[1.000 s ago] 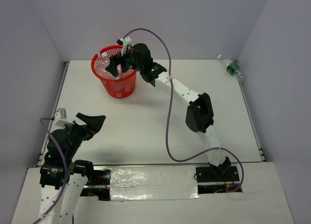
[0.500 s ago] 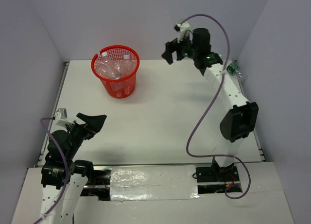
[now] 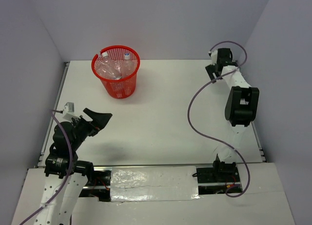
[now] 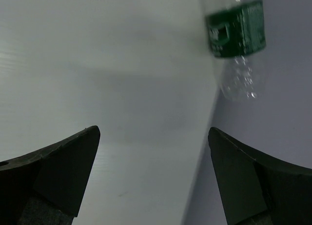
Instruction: Put the plastic bottles in the bin
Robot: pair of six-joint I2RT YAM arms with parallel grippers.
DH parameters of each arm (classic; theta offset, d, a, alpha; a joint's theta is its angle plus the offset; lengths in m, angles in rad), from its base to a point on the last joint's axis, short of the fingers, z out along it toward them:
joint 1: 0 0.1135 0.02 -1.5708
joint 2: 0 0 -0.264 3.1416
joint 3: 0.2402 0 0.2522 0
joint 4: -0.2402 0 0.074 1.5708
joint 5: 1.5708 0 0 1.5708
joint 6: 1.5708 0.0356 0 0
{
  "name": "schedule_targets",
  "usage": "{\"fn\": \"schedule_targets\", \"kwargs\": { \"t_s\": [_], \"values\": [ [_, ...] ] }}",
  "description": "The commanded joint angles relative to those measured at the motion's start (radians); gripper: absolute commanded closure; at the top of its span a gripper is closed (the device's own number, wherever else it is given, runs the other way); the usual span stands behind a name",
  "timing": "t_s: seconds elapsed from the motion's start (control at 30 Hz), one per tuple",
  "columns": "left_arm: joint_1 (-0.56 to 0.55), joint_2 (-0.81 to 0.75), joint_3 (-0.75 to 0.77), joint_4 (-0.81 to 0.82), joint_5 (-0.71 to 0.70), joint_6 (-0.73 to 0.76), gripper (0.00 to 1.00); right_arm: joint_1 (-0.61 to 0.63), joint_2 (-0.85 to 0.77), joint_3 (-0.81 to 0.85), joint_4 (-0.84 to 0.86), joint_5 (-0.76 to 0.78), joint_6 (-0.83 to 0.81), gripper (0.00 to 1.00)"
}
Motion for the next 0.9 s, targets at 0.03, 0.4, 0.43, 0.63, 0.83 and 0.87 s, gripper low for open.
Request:
{"fn": "schedule_targets", "kwargs": {
  "t_s": [0.03,0.4,0.43,0.63,0.83,0.87],
  "values": [
    [0.004,0.023,0.004,0.084,0.041,-0.019,0.01,-0.089,0.028,-0.017,0.145,0.21,-0.158,0.0],
    [0.005,0.123,-0.032,0.17,0.087,-0.076,0.01,-0.164,0.215,0.111,0.258,0.162,-0.356,0.0],
    [0.005,0.127,-0.032,0.173,0.089,-0.079,0.01,-0.166,0.227,0.125,0.262,0.153,-0.368,0.0],
    [0.004,0.147,-0.026,0.155,0.076,-0.091,0.01,-0.178,0.313,0.225,0.319,0.101,-0.396,0.0],
    [0.004,0.135,-0.029,0.12,0.055,-0.113,0.0,-0.186,0.44,0.397,0.299,0.086,-0.402,0.0],
    [0.004,0.133,-0.028,0.118,0.052,-0.119,0.01,-0.187,0.465,0.43,0.299,0.081,-0.403,0.0]
  ]
}}
